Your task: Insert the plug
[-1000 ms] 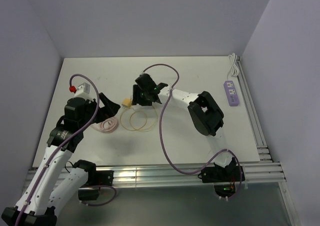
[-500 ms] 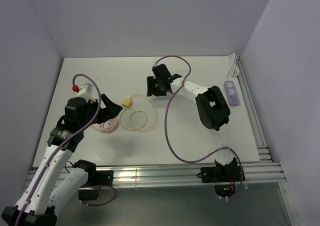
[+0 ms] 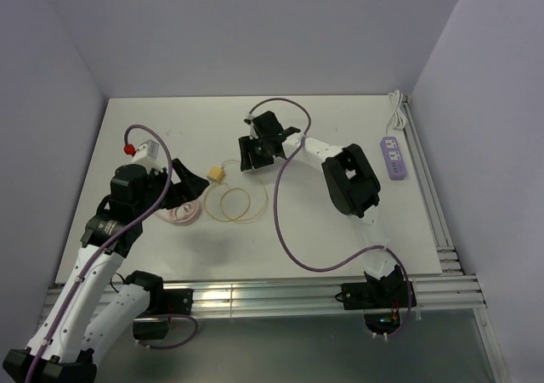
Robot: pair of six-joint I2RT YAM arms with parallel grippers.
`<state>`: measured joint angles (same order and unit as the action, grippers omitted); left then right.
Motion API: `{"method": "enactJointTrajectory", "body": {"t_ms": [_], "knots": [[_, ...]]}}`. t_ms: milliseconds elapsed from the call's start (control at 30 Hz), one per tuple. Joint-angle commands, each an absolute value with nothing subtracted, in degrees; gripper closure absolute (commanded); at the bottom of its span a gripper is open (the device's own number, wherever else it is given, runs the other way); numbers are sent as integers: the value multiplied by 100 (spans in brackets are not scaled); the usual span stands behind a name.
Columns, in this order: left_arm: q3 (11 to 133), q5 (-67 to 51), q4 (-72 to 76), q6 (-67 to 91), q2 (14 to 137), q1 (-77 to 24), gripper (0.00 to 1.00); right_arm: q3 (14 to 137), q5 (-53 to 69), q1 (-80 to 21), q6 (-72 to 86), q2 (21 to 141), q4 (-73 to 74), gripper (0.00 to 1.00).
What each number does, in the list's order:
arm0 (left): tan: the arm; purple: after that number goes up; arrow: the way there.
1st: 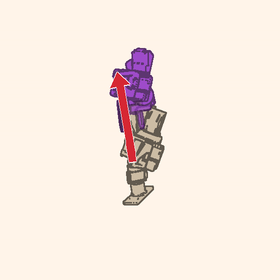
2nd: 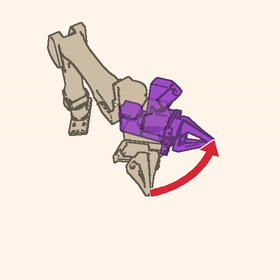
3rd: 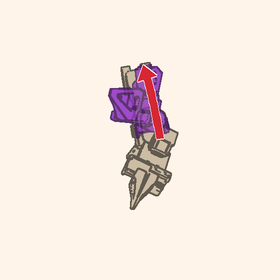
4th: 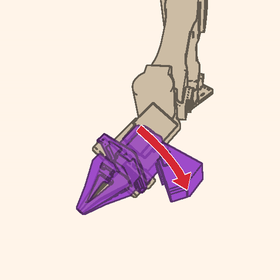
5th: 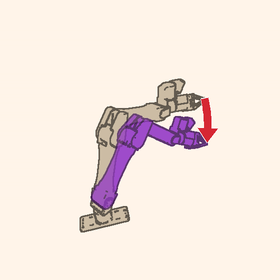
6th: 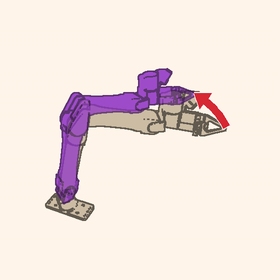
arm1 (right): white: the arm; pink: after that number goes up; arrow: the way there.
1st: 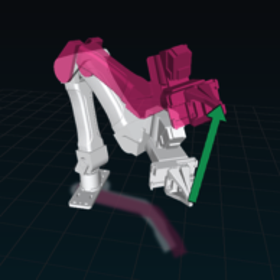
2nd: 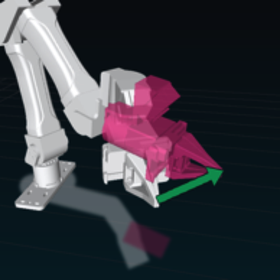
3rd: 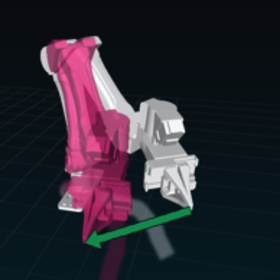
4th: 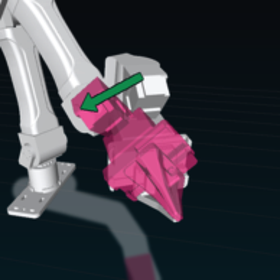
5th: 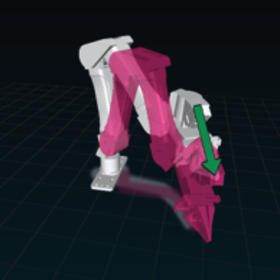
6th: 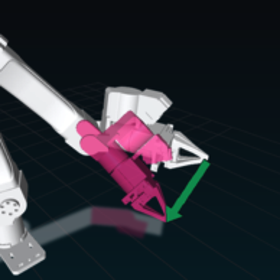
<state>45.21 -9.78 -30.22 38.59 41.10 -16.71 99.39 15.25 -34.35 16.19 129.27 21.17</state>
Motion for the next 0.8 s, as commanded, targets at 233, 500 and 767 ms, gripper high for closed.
{"method": "enactJointTrajectory", "body": {"t_ms": [233,500,767], "knots": [[4509,-1046,-2839,3937,4183,-1696,14,9914,2074,-3445,1529,12955,1652,62],[4658,-809,-3076,4078,4386,-1696,18,9905,2214,-3445,1450,12551,1468,87],[4676,-940,-2997,4192,4614,-1696,18,9721,2320,-3454,1643,11770,1573,100]]}}
